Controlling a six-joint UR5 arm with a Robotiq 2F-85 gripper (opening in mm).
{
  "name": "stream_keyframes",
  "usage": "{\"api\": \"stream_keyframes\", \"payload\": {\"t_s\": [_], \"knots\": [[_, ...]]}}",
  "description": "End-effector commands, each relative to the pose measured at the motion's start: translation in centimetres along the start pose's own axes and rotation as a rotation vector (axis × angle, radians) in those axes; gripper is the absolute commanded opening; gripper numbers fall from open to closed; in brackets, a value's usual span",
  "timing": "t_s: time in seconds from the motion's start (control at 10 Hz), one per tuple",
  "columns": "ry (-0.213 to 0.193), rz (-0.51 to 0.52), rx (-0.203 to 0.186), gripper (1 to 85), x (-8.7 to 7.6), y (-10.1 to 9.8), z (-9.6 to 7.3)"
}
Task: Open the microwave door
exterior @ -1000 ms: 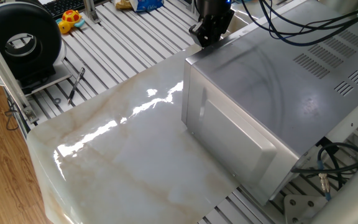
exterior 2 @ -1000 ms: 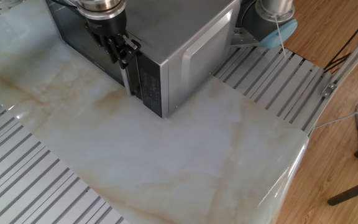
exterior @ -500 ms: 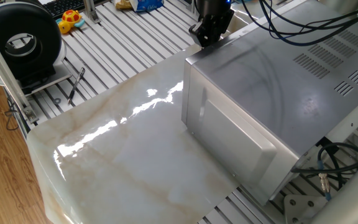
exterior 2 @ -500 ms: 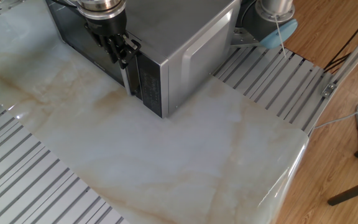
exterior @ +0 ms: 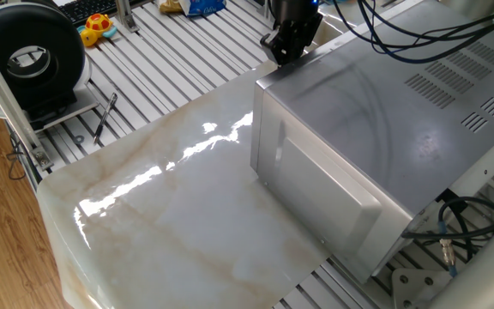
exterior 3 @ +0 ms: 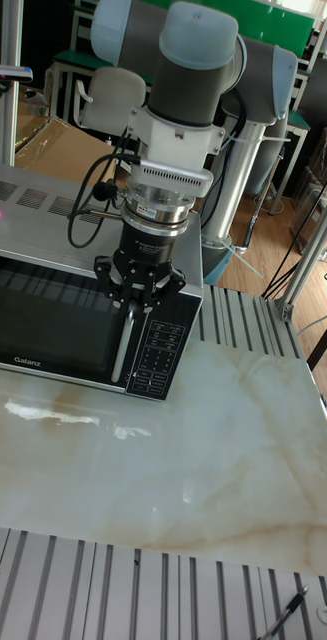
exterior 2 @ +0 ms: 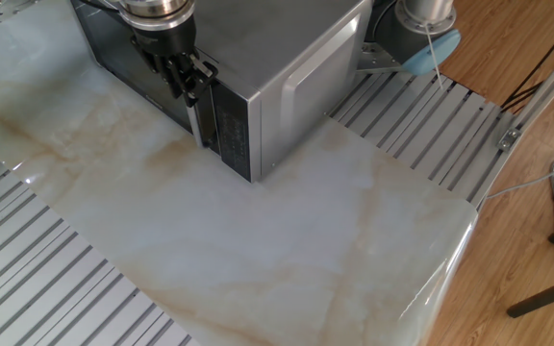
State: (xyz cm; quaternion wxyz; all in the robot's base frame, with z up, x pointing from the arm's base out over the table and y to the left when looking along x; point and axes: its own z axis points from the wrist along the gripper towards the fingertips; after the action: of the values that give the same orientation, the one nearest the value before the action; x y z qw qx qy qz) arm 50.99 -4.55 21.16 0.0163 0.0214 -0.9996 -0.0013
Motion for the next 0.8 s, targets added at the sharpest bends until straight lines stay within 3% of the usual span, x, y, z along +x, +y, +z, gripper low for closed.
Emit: {"api": "stream_keyframes", "payload": {"t_s": [0.0,0.7], "knots": [[-0.005,0.001,-0.013,29.3,-0.11,0.29,-0.12],[-0.008,0.002,-0.019,29.0,-0.23,0.66,-0.01]]}}
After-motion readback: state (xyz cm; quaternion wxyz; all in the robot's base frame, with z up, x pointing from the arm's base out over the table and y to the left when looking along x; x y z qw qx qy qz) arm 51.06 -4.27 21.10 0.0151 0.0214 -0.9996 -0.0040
